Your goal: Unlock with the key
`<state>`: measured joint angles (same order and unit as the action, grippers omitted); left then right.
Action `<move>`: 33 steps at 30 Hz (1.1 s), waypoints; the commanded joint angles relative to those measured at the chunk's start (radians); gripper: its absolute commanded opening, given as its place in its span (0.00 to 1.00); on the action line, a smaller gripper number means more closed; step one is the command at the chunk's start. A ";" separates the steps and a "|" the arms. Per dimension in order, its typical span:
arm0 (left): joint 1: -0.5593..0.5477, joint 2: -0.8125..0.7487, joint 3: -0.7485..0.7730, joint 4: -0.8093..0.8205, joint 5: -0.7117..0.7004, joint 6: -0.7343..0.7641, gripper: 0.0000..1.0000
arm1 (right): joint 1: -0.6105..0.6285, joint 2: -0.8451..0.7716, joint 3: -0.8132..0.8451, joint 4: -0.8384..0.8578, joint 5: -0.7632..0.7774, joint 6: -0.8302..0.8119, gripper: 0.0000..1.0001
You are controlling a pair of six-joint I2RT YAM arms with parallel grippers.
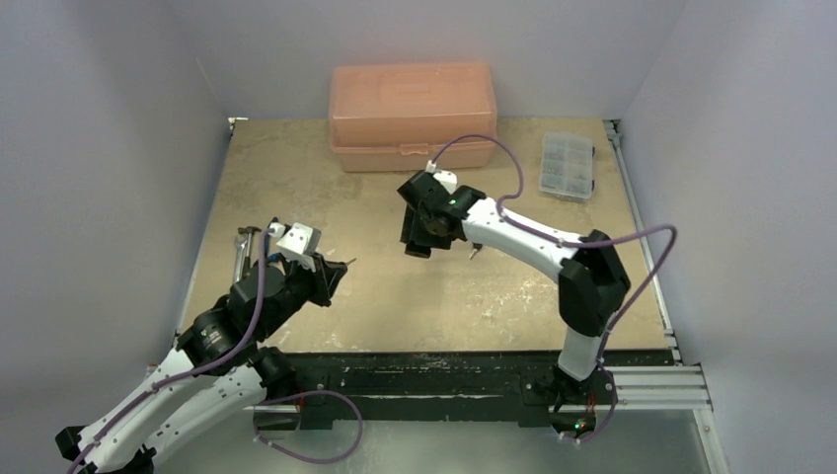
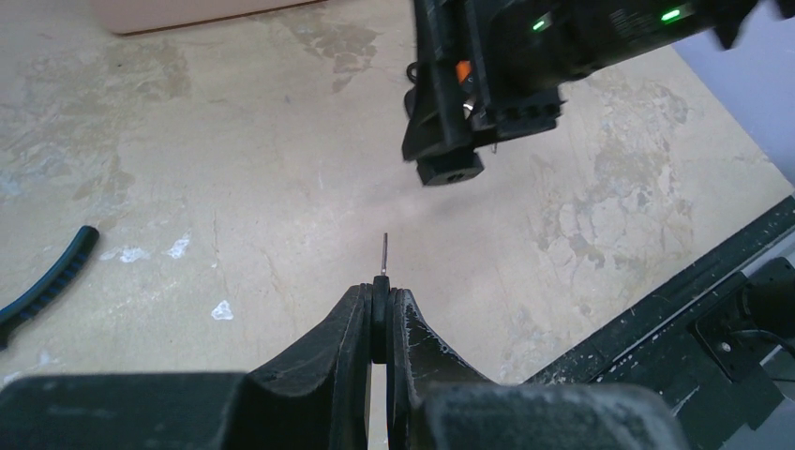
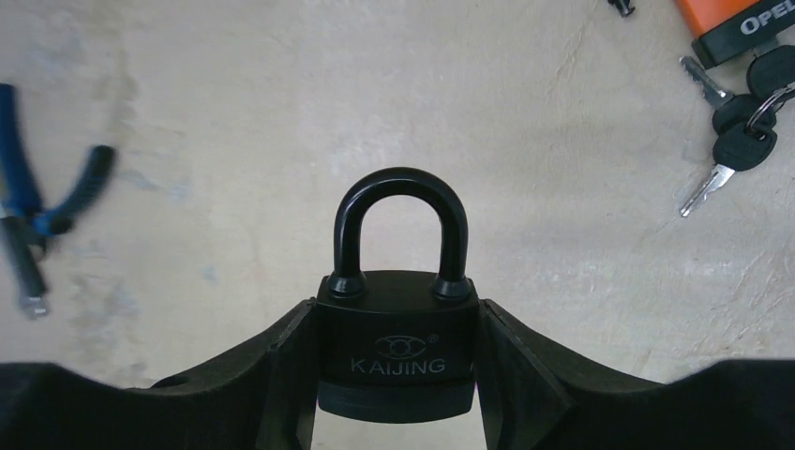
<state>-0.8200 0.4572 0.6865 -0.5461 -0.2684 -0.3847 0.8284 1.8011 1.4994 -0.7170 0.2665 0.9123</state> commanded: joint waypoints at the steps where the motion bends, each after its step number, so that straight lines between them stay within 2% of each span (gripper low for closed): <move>1: 0.005 0.053 0.065 -0.011 -0.076 -0.043 0.00 | -0.022 -0.140 -0.067 0.146 -0.029 0.057 0.00; 4: 0.007 0.108 0.094 -0.058 -0.115 -0.080 0.00 | -0.031 -0.228 -0.138 0.206 -0.035 0.068 0.00; 8: 0.007 0.148 0.092 -0.032 -0.056 -0.068 0.00 | -0.045 -0.317 -0.184 0.238 -0.040 0.071 0.00; 9: 0.006 0.158 0.089 -0.028 -0.077 -0.091 0.00 | -0.050 -0.334 -0.192 0.233 -0.044 0.078 0.00; 13: 0.006 0.214 0.114 -0.085 -0.190 -0.357 0.00 | -0.079 -0.438 -0.257 0.247 -0.056 0.127 0.00; 18: 0.006 0.205 0.096 0.040 -0.096 -0.385 0.00 | -0.107 -0.587 -0.387 0.311 -0.068 0.235 0.00; 23: 0.007 0.159 0.030 0.134 -0.126 -0.440 0.00 | -0.123 -0.692 -0.496 0.330 -0.073 0.377 0.00; 26: 0.006 0.173 0.035 0.164 -0.093 -0.393 0.00 | -0.125 -0.733 -0.541 0.343 -0.090 0.461 0.00; 29: 0.007 0.194 0.044 0.206 0.012 -0.299 0.00 | -0.126 -0.758 -0.571 0.368 -0.117 0.541 0.00; 33: 0.006 0.222 0.057 0.285 0.131 -0.282 0.00 | -0.126 -0.764 -0.559 0.353 -0.141 0.624 0.00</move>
<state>-0.8181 0.6586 0.7254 -0.3962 -0.2722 -0.7139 0.7055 1.0775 0.9100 -0.4728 0.1566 1.3899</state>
